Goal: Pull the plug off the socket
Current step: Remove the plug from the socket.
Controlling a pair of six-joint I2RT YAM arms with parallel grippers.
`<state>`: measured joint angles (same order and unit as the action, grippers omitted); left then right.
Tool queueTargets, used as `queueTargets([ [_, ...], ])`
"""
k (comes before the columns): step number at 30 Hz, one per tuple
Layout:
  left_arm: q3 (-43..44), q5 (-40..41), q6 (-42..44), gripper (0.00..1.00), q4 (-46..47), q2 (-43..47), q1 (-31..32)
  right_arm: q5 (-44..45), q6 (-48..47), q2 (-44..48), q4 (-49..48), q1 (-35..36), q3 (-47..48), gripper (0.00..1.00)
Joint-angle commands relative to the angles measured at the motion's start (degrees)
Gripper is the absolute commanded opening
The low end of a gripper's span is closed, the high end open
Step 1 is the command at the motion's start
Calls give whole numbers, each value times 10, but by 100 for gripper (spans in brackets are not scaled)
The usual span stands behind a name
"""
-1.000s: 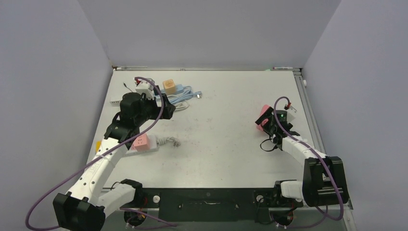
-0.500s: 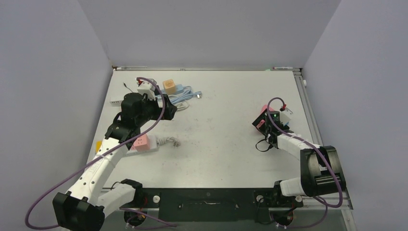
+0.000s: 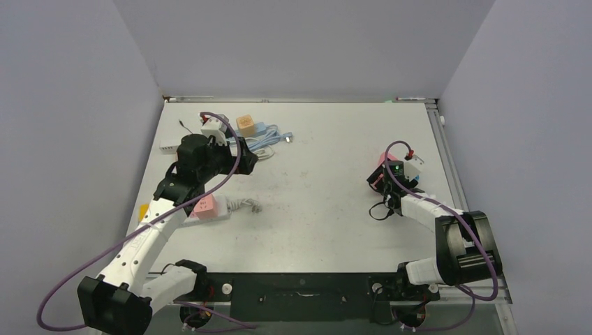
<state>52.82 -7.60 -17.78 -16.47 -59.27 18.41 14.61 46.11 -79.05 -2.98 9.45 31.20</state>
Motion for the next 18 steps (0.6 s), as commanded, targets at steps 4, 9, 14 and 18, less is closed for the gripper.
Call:
queueTargets([
  [4,8,-4,2,96,18,-6,6,14,-5,-7,-33,-2,19,62],
  [9,9,-5,2,96,17,-9,7,-12,-14,6,-55,0,-4,49],
  [14,8,-10,0,96,19,-12,8,-51,-22,30,-76,11,-38,42],
  [18,6,-20,-5,96,22,-14,8,-96,-33,57,-92,33,-67,41],
])
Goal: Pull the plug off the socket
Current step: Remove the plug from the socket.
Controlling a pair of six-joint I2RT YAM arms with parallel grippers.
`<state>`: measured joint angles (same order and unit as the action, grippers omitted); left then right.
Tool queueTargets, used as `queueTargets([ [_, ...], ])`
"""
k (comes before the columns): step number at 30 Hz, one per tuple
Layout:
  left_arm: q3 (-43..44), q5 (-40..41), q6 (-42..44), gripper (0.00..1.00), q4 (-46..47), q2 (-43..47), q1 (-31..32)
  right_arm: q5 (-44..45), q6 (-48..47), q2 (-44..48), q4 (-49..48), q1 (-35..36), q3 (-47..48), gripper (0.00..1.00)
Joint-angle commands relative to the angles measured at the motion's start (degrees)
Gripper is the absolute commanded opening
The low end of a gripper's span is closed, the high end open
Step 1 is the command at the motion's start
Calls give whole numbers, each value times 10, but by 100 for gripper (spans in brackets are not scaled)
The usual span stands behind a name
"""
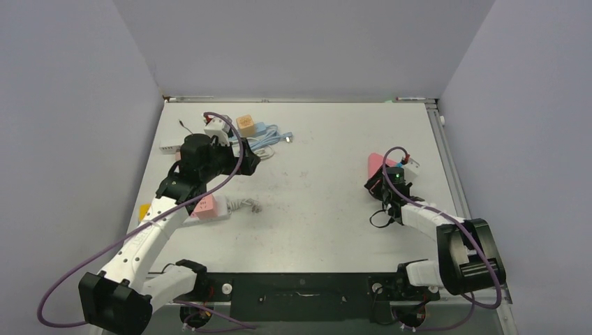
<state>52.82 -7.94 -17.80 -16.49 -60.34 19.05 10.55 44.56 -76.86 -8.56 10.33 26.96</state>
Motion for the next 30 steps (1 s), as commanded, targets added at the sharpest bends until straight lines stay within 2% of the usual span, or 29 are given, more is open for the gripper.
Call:
queueTargets([
  [1,5,-19,-7,96,24,-4,2,-62,-21,43,-37,34,-30,41],
  [13,-7,-82,-40,96,49,-29,5,-74,-3,132,-35,235,-86,41],
  [20,-35,-209,-123,96,126,-102,18,-2,17,105,-33,376,-84,41],
  [24,-42,-231,-159,96,139,-155,23,33,32,68,-33,439,-70,43],
  [28,-56,-267,-204,96,155,-205,24,33,51,46,-53,457,-64,44],
  [30,-67,-286,-226,96,194,-225,25,28,59,45,-65,458,-68,44],
])
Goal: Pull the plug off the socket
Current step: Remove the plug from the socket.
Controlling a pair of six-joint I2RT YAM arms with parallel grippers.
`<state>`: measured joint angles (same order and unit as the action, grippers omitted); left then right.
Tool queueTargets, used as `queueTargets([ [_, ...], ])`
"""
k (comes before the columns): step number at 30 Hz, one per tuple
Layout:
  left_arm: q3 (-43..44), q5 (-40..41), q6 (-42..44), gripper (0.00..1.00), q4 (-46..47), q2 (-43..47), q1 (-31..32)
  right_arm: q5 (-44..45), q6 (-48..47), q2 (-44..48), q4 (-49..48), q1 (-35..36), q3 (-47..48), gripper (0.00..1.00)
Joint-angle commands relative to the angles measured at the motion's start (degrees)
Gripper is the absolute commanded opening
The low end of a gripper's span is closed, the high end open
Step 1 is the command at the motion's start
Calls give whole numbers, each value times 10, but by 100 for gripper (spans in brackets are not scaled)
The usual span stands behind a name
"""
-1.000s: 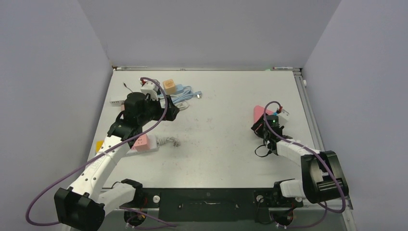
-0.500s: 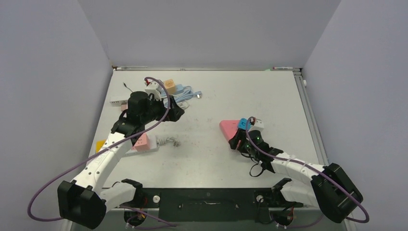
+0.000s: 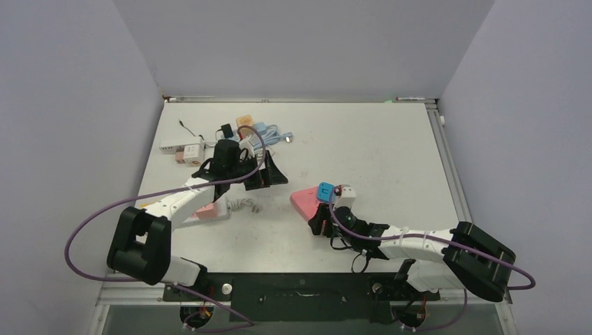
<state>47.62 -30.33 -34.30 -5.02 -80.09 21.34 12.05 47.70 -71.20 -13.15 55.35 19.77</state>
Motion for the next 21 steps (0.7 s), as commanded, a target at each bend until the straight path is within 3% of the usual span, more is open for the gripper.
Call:
queueTargets([
  [1,-18,-70,-67,96,88,-39,4,12,30,-12,-23,9,2,45],
  [14,-31,-117,-131,100,146,-148,36,-8,62,-3,-77,11,-24,45],
  [21,-35,-124,-154,81,184,-166,42,-22,68,-2,-99,13,-28,45],
])
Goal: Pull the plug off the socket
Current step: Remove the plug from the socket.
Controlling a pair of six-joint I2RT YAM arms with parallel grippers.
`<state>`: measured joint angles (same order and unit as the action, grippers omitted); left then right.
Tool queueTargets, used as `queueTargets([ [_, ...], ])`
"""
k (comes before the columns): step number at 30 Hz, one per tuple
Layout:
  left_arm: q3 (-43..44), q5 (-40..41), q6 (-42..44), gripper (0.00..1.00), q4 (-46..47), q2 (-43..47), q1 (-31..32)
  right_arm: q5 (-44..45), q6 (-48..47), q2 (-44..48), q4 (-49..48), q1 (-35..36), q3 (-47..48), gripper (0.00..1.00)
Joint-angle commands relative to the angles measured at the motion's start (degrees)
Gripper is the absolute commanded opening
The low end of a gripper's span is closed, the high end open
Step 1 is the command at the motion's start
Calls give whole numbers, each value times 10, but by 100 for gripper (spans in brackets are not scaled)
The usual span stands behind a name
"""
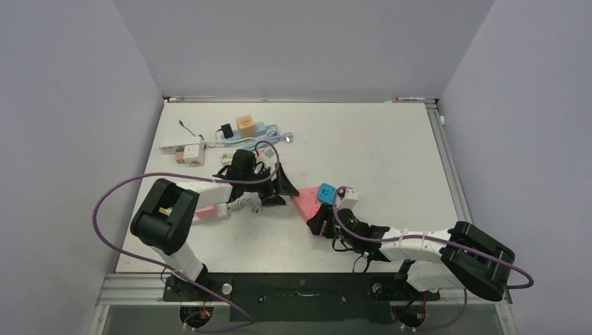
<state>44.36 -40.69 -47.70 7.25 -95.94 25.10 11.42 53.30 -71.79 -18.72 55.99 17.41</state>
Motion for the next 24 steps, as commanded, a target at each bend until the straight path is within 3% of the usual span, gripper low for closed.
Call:
queueTargets([
  [1,-1,-23,-21,78,62,-11,5,-15,12,4,-45,8,-4,45],
  [14,-2,-21,-36,73,64,-41,26,-10,37,-25,-89,23,-1,44],
  [20,-3,-16,-37,57,62,-43,32,-7,50,-63,-112,35,13,44],
  [24,-6,-9,-38,51,59,-41,32,1,59,-77,-113,43,21,44],
])
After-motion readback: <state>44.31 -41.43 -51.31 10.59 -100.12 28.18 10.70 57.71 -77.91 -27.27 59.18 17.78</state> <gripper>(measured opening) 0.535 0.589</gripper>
